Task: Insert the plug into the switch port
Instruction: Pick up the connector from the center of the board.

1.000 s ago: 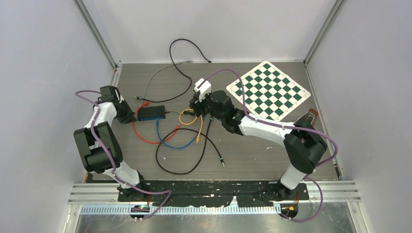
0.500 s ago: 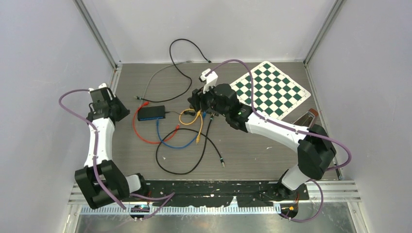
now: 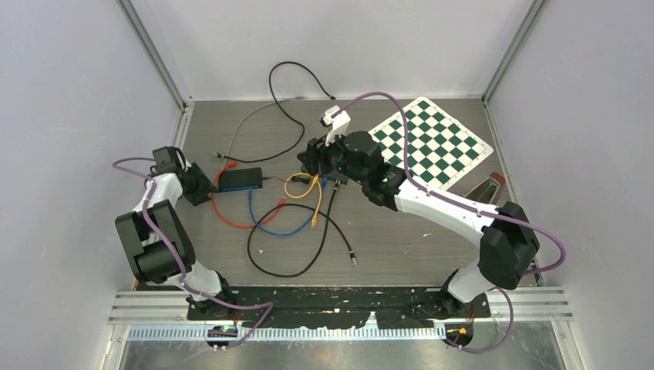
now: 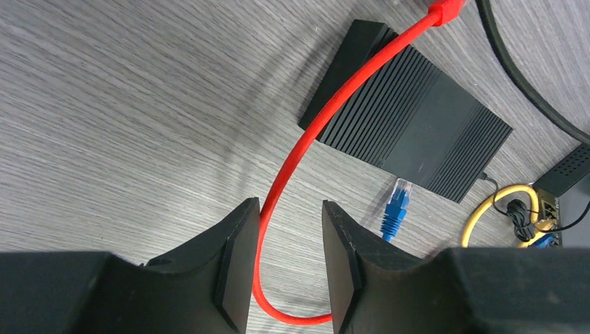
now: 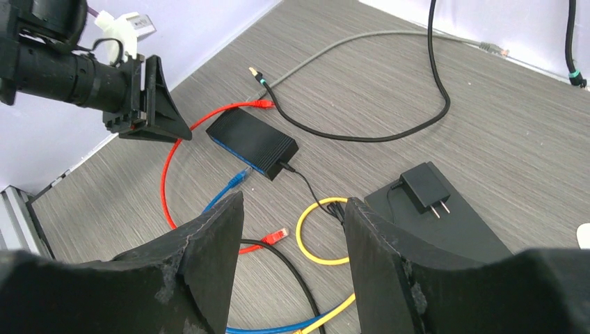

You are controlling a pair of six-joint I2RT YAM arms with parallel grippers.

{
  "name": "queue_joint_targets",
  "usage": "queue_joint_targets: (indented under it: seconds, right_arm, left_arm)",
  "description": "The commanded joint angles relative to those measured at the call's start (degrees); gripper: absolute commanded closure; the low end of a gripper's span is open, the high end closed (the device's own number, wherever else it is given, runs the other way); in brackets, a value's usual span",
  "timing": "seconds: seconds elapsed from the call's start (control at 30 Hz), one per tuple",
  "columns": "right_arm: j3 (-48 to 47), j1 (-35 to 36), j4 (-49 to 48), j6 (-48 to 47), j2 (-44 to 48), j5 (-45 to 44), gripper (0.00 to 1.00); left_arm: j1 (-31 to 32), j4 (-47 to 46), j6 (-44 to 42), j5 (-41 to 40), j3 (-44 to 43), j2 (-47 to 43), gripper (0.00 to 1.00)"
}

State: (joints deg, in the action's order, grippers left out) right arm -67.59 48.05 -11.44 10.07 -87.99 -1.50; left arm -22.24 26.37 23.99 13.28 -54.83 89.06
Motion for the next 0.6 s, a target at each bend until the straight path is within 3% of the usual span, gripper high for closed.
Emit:
queue_joint_targets:
  seconds: [0.0, 0.27, 0.4, 0.57]
  right_arm:
    - [-0.43, 0.38, -1.61, -0.07, 3.24, 0.53, 0.38]
    - [0.08, 0.38, -1.25, -1.53, 4.77, -0.81, 0.38]
    - [-0.37, 0.35, -0.2, -1.38, 4.84, -0.59, 0.38]
    - [-0.84, 0.38, 1.07, -0.48, 6.15, -0.37, 0.38]
  left_arm:
    - [-0.35, -1.47, -0.51, 0.45, -0.89, 1.36, 0.6]
    - [-0.65, -2.0, 0.05, 0.17, 0.25, 1.93, 0.66]
    - [-0.88, -1.15, 0.75, -1.05, 0.26, -1.6, 1.0]
    - [-0.88, -1.07, 4.44, -5.9, 2.93, -13.09, 1.0]
